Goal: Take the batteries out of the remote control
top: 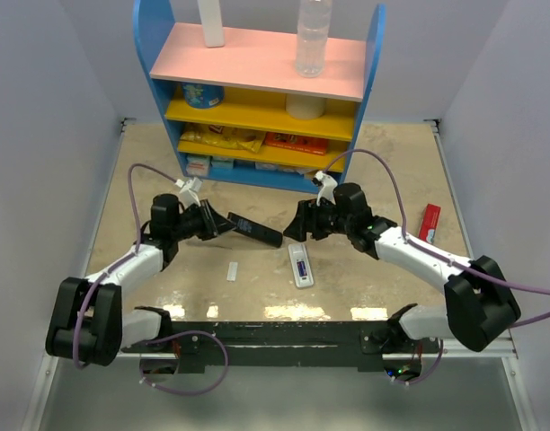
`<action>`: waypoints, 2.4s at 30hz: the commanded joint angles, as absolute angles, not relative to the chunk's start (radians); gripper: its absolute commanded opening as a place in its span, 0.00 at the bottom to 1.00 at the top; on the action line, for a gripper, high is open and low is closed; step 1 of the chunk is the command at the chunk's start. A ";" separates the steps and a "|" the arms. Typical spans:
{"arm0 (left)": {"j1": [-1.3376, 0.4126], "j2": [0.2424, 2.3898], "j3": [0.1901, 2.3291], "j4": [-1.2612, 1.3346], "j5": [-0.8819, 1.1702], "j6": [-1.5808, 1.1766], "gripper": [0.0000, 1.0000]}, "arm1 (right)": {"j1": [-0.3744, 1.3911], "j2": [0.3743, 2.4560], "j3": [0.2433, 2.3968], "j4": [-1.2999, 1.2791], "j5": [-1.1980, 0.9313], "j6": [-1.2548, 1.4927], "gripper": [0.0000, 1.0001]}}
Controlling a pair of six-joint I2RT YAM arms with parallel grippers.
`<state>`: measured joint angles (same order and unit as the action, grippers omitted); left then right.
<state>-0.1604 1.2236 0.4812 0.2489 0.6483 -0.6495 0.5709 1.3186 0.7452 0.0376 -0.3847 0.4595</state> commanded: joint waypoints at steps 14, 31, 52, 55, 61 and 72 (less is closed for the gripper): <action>-0.189 1.377 0.434 0.319 0.538 -0.686 0.39 | 0.586 1.333 0.741 -0.032 -0.210 0.520 0.73; -0.232 1.351 0.578 0.032 0.371 -0.584 0.72 | 0.589 1.350 0.778 -0.078 -0.129 0.554 0.72; -0.178 1.451 0.793 -0.167 0.466 -0.448 0.61 | 0.830 1.609 1.107 -0.280 0.270 0.701 0.70; -0.178 1.471 0.778 -0.146 0.511 -0.434 0.58 | 0.860 1.667 1.159 -0.322 0.325 0.709 0.70; -0.178 1.511 0.749 -0.100 0.587 -0.437 0.53 | 0.897 1.779 1.245 -0.367 0.379 0.722 0.71; -0.178 1.575 0.762 -0.135 0.560 -0.437 0.47 | 0.908 1.881 1.315 -0.417 0.437 0.730 0.69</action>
